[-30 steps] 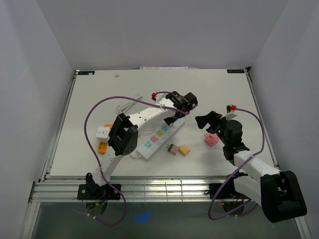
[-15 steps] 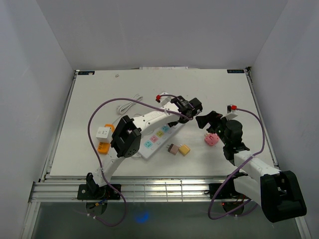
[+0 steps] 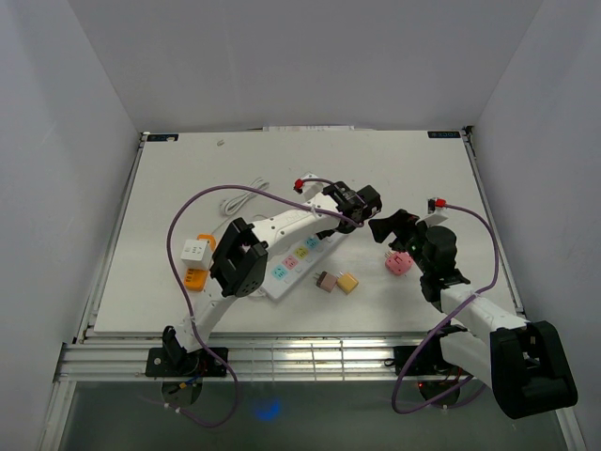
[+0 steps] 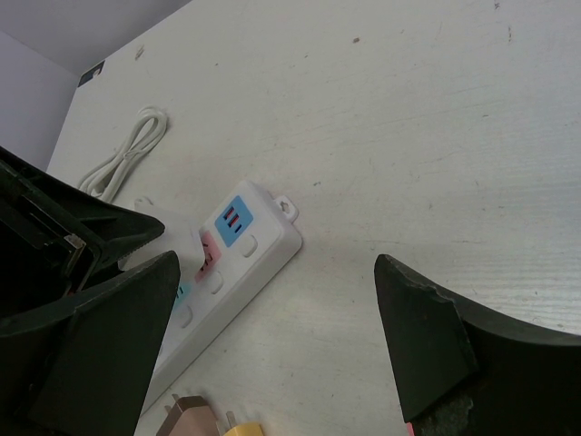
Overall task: Insert the plug
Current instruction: Insert the plug into the socket.
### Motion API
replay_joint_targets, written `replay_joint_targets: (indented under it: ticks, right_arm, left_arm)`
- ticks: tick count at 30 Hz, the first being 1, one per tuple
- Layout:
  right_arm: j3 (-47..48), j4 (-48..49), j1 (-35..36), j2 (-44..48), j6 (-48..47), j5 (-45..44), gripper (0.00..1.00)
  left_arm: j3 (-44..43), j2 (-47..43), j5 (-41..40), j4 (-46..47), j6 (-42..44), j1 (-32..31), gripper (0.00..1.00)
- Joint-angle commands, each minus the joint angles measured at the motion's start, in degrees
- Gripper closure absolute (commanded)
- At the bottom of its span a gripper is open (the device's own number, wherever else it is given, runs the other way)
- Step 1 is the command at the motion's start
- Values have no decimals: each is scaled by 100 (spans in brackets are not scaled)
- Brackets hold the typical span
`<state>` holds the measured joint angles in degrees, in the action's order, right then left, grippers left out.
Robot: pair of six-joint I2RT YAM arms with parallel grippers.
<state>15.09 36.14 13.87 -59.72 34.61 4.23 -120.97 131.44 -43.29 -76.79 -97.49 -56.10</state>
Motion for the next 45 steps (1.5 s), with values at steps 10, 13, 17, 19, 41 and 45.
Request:
replay_joint_targets:
  ticks: [10, 13, 17, 19, 41, 45]
  right_arm:
    - [-112, 262, -60, 22, 90, -124, 7]
    - [-120, 262, -68, 31, 90, -133, 7]
    - [-129, 271, -77, 31, 107, -142, 7]
    - [-129, 262, -86, 40, 116, -159, 8]
    - [-173, 323, -86, -716, 450, 1528, 44]
    - [-244, 595, -69, -1110, 494, 1791, 61]
  left_arm:
    - [152, 638, 673, -257, 29, -103, 100]
    - [126, 629, 629, -257, 20, -147, 100]
    - [117, 620, 620, -248, 20, -235, 100]
    - [100, 629, 576, -257, 2, -261, 100]
    - [82, 523, 189, -336, -112, -367, 100]
    - [73, 515, 172, -327, -95, -367, 100]
